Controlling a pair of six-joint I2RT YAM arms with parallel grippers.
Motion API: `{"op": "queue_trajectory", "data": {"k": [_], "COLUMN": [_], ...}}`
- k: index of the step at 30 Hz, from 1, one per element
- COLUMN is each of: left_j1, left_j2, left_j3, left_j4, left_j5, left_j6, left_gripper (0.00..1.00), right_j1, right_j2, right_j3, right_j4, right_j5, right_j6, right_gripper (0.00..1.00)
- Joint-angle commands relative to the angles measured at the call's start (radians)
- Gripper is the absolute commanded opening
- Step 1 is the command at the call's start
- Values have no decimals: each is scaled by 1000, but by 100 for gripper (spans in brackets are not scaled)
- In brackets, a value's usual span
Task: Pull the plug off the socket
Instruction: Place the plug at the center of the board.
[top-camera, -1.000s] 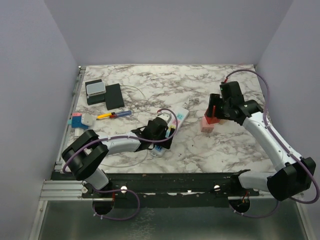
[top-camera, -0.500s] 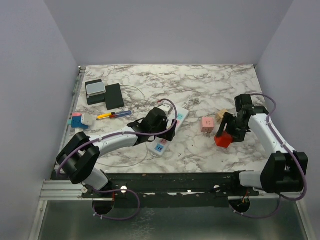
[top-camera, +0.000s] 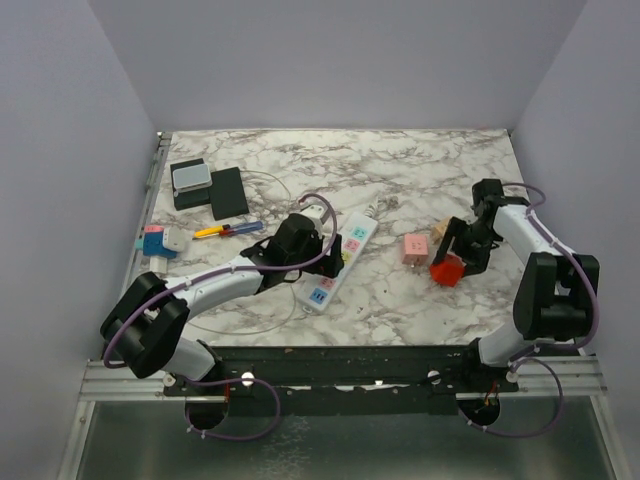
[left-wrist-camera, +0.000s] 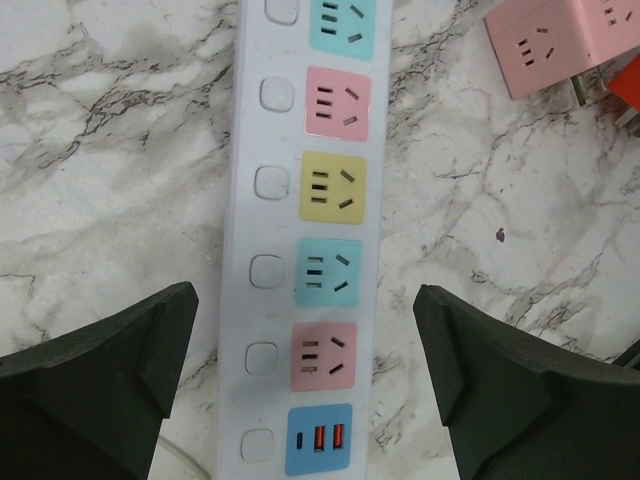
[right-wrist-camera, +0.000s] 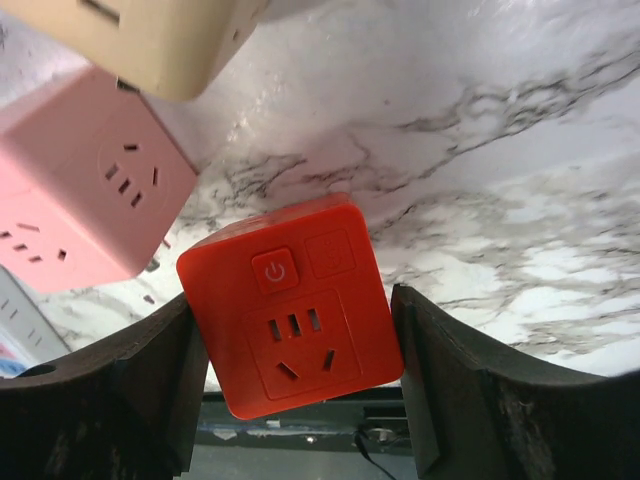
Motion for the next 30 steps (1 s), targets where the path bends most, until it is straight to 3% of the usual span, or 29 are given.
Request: {"op": "queue_trajectory", "data": {"k": [1, 5, 16, 30], "left_j1": [9, 10, 8, -38], "left_j2": [2, 6, 32, 68], "left_j3": [-47, -79, -128, -140], "left_j4": [26, 26, 27, 79], "left_j5": [-1, -23, -45, 22], "left_j6": [-39, -47, -59, -141], "left_gripper": [99, 99, 99, 98], "right_j1": [-3, -3, -3, -3], "right_j2": [38, 67, 50, -96], "right_j3": [34, 49, 88, 79], "right_j4": [55, 72, 125, 169], "right_j5": [130, 175, 170, 195], "right_j6": [24, 26, 7, -16], "right_gripper": [42, 64, 98, 100]}}
